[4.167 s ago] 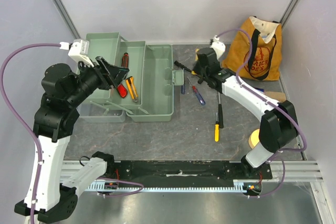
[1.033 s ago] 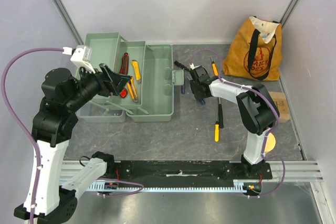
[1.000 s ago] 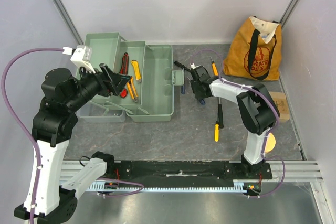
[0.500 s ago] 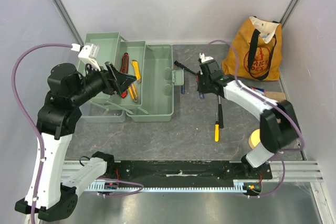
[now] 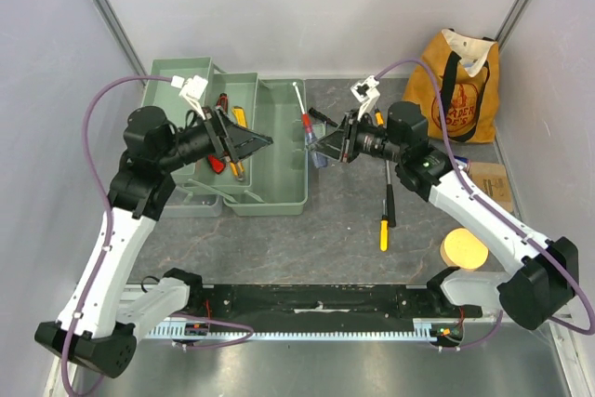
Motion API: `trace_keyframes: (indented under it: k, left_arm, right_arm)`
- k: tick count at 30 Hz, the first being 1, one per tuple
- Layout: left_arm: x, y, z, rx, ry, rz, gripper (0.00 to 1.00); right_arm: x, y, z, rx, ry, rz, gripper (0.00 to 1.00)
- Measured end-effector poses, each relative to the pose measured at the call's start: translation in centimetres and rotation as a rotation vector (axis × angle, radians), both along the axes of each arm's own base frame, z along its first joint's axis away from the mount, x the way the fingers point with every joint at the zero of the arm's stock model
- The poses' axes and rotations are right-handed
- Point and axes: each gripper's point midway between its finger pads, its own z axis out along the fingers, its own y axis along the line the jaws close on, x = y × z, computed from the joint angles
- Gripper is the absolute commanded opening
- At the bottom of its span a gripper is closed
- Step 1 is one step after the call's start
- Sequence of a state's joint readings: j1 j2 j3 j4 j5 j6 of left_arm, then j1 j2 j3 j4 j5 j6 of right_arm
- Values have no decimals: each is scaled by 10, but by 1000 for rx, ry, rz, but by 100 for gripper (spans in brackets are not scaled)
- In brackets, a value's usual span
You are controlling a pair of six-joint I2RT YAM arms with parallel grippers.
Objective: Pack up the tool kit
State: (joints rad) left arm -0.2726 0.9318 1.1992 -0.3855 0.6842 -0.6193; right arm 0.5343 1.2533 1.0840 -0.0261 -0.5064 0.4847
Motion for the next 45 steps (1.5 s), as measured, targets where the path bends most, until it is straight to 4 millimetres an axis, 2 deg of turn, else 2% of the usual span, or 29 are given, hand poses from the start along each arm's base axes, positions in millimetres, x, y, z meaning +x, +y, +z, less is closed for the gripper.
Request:
trace_keyframes:
  k: [8, 10, 12, 14, 17, 23, 29, 34, 35, 36, 38, 42, 45]
  left_arm:
    - [-3, -43, 5, -76, -27, -151, 72]
    - [-5, -50, 4, -76, -27, -165, 67]
    - [-1, -52, 3, -74, -26, -141, 58]
    - [2, -52, 2, -69, -23, -118, 54]
    - [7, -51, 0, -64, -18, -89, 55]
    - [12, -52, -4, -55, -7, -69, 62]
    - [20, -57, -25, -7, 58, -47, 62]
    - [22, -58, -37, 18, 93, -44, 40]
    - [22, -58, -37, 18, 92, -44, 32]
    - [21, -59, -36, 18, 91, -44, 21]
    - [21, -59, -36, 21, 89, -43, 4]
    - [25, -54, -43, 59, 100, 1, 2]
    - [35, -37, -50, 148, 111, 101, 2]
  right_arm:
    - [-57, 46, 38, 174, 2, 244, 8]
    - [-64, 50, 43, 194, 3, 268, 9]
    - [-65, 51, 45, 206, 5, 269, 9]
    - [-64, 52, 46, 212, 11, 265, 8]
    - [-63, 52, 47, 219, 16, 258, 8]
    - [-59, 53, 44, 217, 34, 242, 8]
    - [-65, 59, 43, 215, 31, 263, 7]
    - [-68, 62, 41, 206, 18, 266, 8]
    - [-67, 62, 40, 202, 19, 262, 10]
    - [-66, 62, 39, 197, 22, 256, 13]
    - [-63, 61, 35, 185, 25, 238, 28]
    - [-57, 60, 28, 152, 21, 193, 63]
    - [-42, 52, 19, 106, 28, 96, 69]
